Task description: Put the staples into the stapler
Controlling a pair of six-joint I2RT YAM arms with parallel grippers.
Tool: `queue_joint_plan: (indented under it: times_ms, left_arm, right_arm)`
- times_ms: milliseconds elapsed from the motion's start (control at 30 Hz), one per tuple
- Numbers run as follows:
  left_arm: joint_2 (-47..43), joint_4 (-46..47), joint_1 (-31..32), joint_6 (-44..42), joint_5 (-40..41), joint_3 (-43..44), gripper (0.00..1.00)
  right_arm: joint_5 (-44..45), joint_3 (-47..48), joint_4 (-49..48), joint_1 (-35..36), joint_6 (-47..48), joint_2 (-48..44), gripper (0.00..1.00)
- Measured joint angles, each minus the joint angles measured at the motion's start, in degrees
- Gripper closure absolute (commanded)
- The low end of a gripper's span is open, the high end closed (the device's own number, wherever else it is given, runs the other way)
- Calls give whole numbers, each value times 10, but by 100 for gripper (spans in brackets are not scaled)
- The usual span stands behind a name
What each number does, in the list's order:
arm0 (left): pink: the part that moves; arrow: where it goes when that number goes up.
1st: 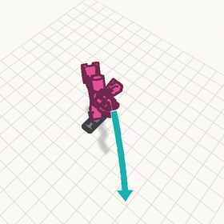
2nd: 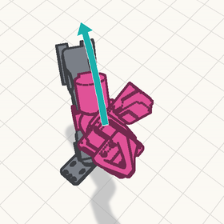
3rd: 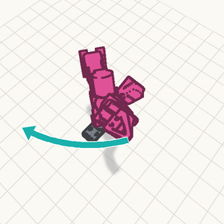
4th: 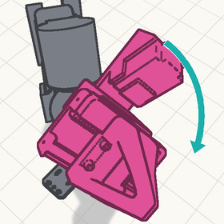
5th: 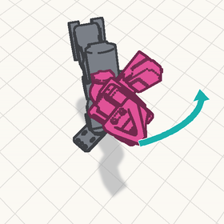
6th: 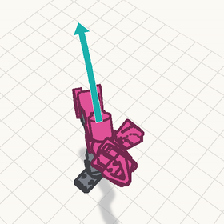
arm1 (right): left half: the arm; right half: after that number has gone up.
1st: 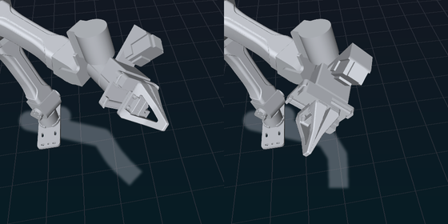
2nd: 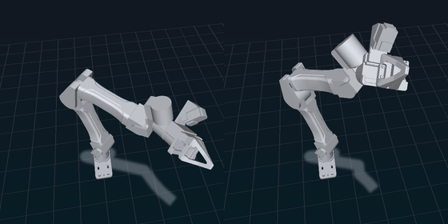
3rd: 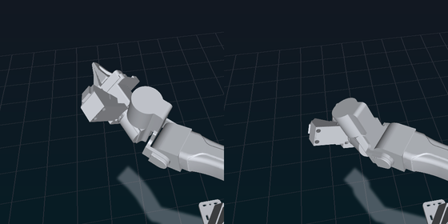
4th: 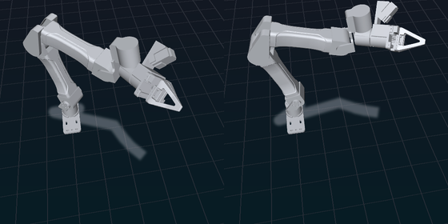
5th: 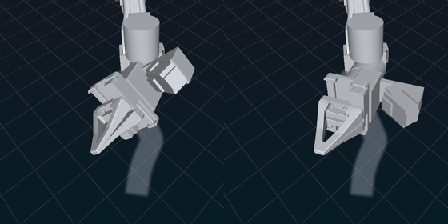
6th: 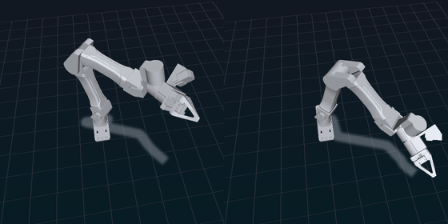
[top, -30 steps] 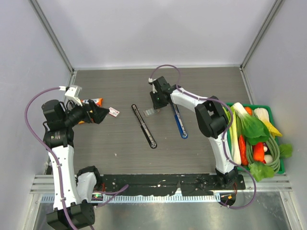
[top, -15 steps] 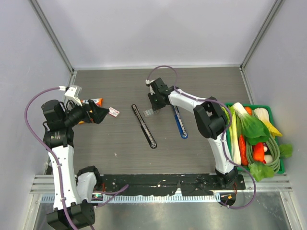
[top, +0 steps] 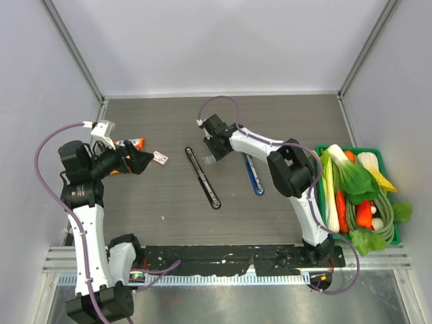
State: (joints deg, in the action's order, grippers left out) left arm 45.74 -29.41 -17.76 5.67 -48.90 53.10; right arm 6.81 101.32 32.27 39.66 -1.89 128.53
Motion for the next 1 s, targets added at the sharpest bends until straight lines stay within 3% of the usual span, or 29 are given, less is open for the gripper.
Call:
queue_joint_plan:
  times_ms: [333,1000]
  left_arm:
    - [0,0,0,2,-1,0,0]
    - [0,0,-2,2,-2,0,0]
  right_arm:
    - [-2,6,20,0,8,1,78]
    - [21,3,16,0,28,-6,83]
